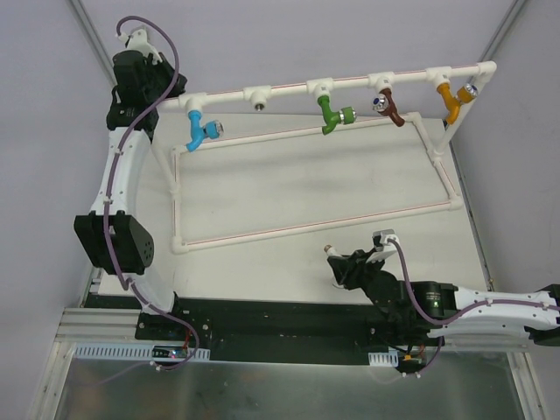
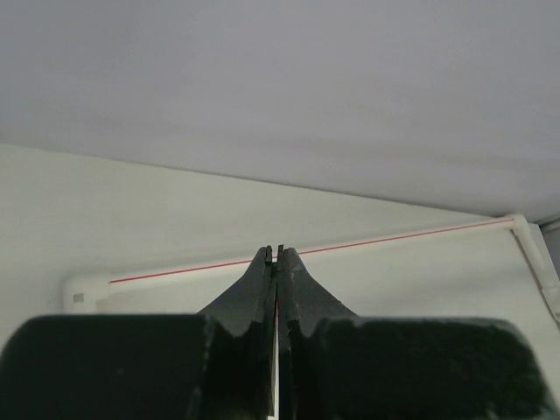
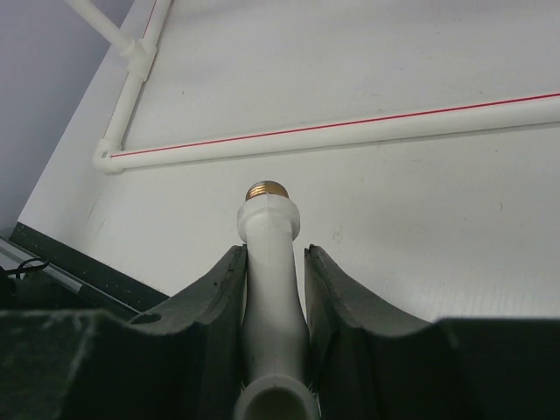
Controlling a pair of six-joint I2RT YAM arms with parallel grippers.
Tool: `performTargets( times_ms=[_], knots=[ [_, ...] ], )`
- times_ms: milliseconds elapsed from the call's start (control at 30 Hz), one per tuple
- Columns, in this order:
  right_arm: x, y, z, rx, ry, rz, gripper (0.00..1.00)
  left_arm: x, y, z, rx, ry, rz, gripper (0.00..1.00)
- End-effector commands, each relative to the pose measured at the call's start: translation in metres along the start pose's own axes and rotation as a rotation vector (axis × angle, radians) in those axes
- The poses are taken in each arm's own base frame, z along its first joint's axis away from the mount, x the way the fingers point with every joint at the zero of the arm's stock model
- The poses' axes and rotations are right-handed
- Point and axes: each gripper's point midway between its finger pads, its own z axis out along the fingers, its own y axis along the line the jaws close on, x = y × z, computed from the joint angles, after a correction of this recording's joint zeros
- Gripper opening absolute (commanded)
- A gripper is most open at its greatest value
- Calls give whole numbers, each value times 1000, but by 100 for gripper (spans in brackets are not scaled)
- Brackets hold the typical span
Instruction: Install the water faucets
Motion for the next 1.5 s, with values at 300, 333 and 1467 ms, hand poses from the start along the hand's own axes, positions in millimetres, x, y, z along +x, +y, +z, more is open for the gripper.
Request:
performTargets(
  times_ms=[300,333,1467],
  knots=[
    [-25,6,-8,-33,-41,-2,0,75,-85,-100,73,257,-21,0],
    [-28,10,-9,-60,-51,9,0,79,-88,-105,80,287,-34,0],
    [-95,57,17,37,-218,-561,0,148,-134,-181,287,545,38,0]
  ],
)
